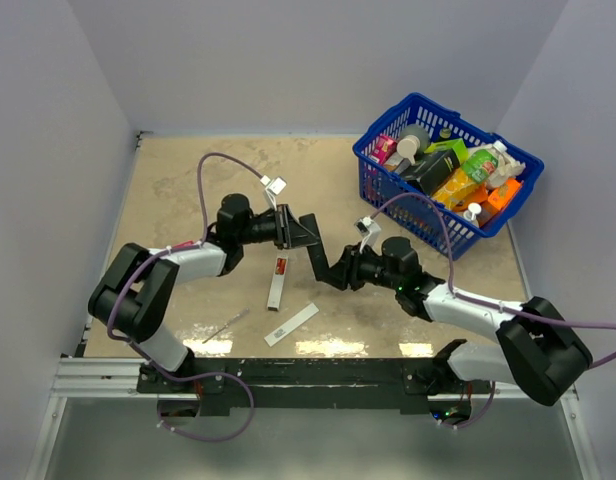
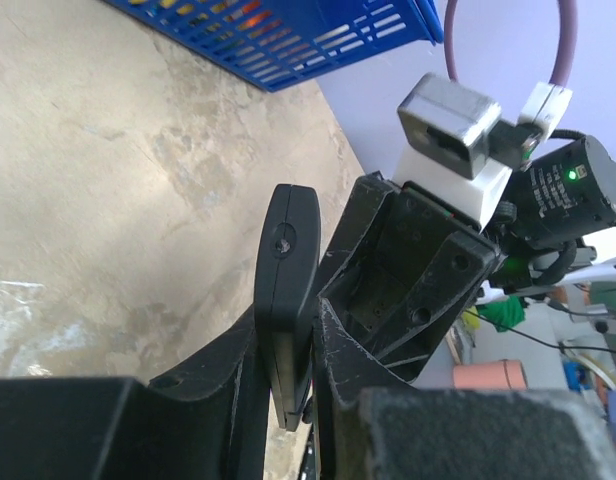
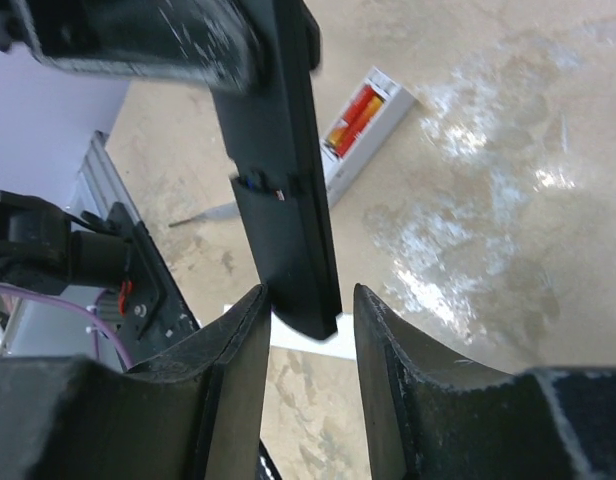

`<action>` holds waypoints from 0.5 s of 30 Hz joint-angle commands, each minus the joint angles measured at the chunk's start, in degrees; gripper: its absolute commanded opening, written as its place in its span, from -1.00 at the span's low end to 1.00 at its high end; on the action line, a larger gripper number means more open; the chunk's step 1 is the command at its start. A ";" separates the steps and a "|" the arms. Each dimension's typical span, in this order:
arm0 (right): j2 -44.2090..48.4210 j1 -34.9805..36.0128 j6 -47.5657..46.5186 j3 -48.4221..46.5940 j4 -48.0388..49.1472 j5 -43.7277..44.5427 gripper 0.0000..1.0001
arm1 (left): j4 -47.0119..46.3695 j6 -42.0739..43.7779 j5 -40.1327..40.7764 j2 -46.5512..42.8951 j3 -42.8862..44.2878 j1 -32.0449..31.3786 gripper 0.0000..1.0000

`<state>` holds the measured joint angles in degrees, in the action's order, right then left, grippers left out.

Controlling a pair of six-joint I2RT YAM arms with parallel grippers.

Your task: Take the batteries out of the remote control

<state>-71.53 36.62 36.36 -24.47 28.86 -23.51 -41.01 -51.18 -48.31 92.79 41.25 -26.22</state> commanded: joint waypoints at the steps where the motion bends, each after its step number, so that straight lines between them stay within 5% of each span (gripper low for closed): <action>1: 2.00 -0.32 -2.52 0.83 -6.62 3.73 -0.17 | -0.75 4.32 1.82 -0.07 3.30 0.73 -1.00; 7: 2.97 -0.32 -1.65 0.91 -6.28 3.74 -0.27 | 4.09 7.84 4.63 -0.07 4.10 0.64 -1.00; 15: 4.73 -0.32 -0.68 -0.23 -7.76 5.48 -0.17 | 10.95 12.23 10.43 -0.25 4.97 0.38 -1.00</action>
<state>-68.93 36.58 35.35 -23.70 21.69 -20.36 -32.14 -43.86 -42.17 92.79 43.64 -25.87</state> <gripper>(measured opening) 0.412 0.227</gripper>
